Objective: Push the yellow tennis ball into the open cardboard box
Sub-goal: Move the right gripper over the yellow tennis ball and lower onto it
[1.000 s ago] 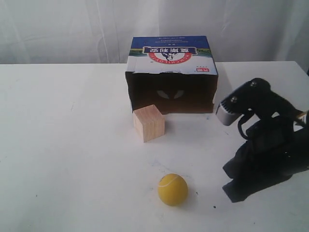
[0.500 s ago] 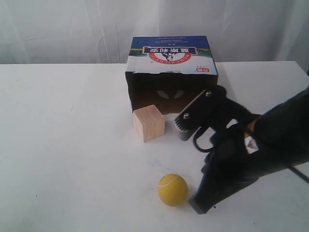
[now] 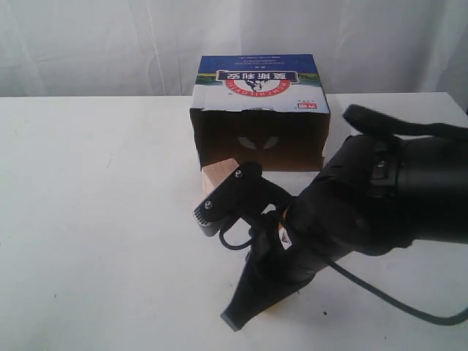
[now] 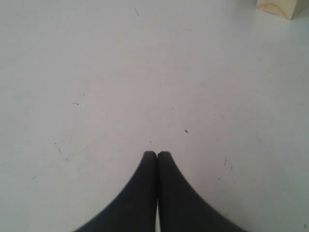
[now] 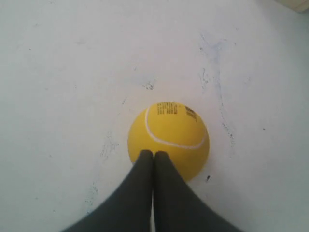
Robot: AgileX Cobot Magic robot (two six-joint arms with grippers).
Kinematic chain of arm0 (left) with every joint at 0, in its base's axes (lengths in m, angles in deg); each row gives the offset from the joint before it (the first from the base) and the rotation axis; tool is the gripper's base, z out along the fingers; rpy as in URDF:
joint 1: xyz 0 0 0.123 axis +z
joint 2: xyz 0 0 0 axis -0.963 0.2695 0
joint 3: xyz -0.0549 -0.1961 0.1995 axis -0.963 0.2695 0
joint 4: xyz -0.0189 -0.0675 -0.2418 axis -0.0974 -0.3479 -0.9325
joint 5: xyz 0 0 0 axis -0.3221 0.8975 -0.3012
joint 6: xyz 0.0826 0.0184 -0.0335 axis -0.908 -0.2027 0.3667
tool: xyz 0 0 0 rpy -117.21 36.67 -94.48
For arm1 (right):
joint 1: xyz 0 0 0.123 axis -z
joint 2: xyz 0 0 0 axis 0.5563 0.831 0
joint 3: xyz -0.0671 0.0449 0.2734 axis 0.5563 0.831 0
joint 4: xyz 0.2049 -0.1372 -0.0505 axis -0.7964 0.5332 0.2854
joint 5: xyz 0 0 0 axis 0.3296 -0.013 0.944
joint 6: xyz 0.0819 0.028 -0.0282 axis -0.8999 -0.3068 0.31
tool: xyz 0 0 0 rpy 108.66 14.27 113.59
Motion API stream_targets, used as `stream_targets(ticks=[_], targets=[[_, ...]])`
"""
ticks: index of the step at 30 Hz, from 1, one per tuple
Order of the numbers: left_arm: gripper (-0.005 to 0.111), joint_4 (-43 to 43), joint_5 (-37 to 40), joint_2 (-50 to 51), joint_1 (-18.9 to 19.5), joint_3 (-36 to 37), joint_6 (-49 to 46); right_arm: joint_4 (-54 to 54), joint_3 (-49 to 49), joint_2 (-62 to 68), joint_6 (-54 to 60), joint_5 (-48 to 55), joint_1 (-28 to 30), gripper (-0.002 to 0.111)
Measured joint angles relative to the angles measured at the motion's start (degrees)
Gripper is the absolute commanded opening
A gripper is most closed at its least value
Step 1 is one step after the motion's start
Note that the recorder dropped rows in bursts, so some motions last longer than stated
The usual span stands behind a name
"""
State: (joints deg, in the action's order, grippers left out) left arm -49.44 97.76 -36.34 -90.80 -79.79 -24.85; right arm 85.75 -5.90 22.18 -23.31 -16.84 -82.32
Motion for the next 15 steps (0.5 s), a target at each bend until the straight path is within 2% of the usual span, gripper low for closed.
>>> stream_targets(ticks=[9, 15], targets=[[0.000, 0.0, 0.0, 0.0, 0.0, 0.0, 0.0, 1.1, -0.1, 3.3, -1.0, -1.2, 0.0, 0.000], [0.000, 0.0, 0.0, 0.0, 0.0, 0.0, 0.0, 6.2, -0.1, 3.5, -5.7, -1.2, 0.2, 0.000]])
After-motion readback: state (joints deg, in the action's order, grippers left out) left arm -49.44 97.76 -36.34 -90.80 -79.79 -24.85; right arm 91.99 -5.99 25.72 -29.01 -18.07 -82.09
